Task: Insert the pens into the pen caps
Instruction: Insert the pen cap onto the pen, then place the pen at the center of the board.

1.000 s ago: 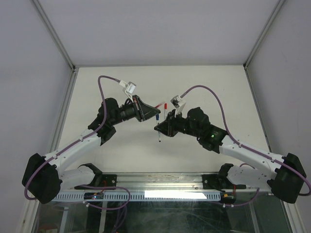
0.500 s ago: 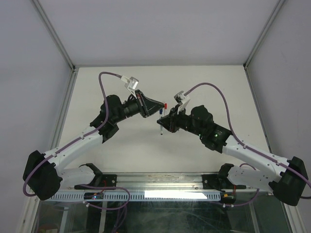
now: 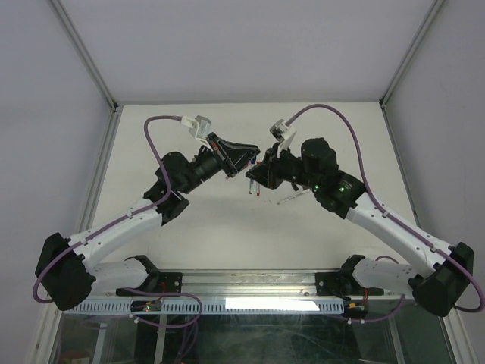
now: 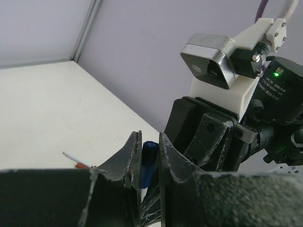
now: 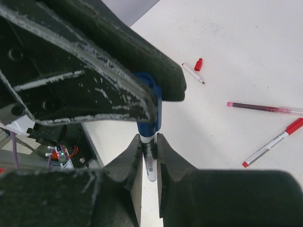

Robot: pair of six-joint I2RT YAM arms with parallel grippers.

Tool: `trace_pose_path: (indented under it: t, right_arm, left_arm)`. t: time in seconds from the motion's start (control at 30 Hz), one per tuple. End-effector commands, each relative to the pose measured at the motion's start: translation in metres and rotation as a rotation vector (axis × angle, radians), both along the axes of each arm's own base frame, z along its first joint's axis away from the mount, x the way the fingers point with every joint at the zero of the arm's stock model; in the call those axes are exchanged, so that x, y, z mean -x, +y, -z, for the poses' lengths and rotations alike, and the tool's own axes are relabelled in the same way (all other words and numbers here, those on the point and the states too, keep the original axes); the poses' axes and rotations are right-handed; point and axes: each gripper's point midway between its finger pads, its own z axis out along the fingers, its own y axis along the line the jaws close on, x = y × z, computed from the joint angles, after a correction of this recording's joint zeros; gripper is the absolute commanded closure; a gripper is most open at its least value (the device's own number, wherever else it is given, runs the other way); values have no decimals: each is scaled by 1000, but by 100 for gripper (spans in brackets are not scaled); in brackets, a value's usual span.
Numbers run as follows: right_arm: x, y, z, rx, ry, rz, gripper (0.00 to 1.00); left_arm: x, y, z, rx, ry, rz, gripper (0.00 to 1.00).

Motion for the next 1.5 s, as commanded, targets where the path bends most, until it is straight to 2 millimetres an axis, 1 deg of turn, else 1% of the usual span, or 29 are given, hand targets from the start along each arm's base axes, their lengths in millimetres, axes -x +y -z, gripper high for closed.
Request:
trace_pose_path:
  t: [0.0, 0.07, 0.1, 0.17, 0.2, 0.27, 0.33, 0.43, 0.5, 0.53, 0.6, 0.7, 0.8, 0.83, 0.87, 0.9, 0.97, 1.0, 1.07, 1.13, 1.17, 1.27, 1.37, 1.47]
  right_arm:
    - [-41, -44, -239, -480, -550, 253, 100]
    - [-41, -48, -257, -497, -586, 253, 100]
    - [-40, -48, -264, -498, -601, 246, 100]
    - [-38, -47, -269, -489, -614, 234, 100]
    - [-38, -47, -266, -481, -609, 233, 100]
    - [-38, -46, -254, -462, -588, 231, 100]
    - [-38, -47, -238, -434, -555, 232, 100]
    - [-35, -47, -209, -389, -495, 225, 100]
    - [-33, -48, -186, -358, -451, 221, 100]
    - [-31, -49, -178, -351, -437, 220, 100]
    - [-27, -51, -166, -347, -411, 216, 100]
    - [-22, -51, -153, -350, -374, 201, 100]
    - [-17, -45, -143, -348, -338, 166, 100]
    - [-16, -44, -140, -346, -329, 158, 100]
    - [-16, -42, -136, -342, -316, 152, 100]
    - [-16, -40, -132, -337, -305, 143, 100]
    - [-15, -34, -119, -309, -265, 110, 100]
    - [-15, -31, -111, -296, -244, 101, 100]
    - [-14, -29, -95, -276, -201, 89, 100]
    - [-15, -31, -80, -259, -161, 111, 100]
    - [-16, -33, -68, -246, -137, 130, 100]
    - [-22, -45, -43, -225, -82, 221, 100]
    - [-32, -65, -19, -218, -28, 367, 100]
    - [-44, -81, 7, -197, 57, 514, 100]
  left_arm:
    - [84, -33, 117, -269, 292, 339, 100]
    - [90, -35, 125, -273, 308, 348, 100]
    - [92, -35, 125, -269, 309, 351, 100]
    - [91, -33, 124, -264, 303, 338, 100]
    - [88, -31, 121, -260, 294, 318, 100]
    - [81, -26, 112, -248, 271, 275, 100]
    - [72, -18, 102, -229, 258, 237, 100]
    - [58, -5, 88, -207, 240, 187, 100]
    - [48, 4, 79, -201, 226, 151, 100]
    - [44, 8, 75, -198, 217, 138, 100]
    - [36, 14, 70, -196, 209, 123, 100]
    - [33, 13, 68, -201, 207, 135, 100]
    - [33, 10, 66, -191, 204, 148, 100]
    - [33, 10, 64, -187, 203, 148, 97]
    - [33, 10, 63, -182, 201, 148, 91]
    - [33, 10, 61, -177, 199, 147, 85]
    - [33, 10, 53, -156, 190, 148, 68]
    - [34, 10, 50, -150, 187, 148, 66]
    - [32, 11, 44, -141, 179, 137, 56]
    - [27, 15, 39, -137, 172, 115, 51]
    - [24, 17, 36, -136, 169, 99, 50]
    - [13, 28, 31, -143, 161, 43, 47]
    - [2, 40, 34, -176, 168, -16, 43]
    - [-11, 54, 45, -239, 194, -102, 37]
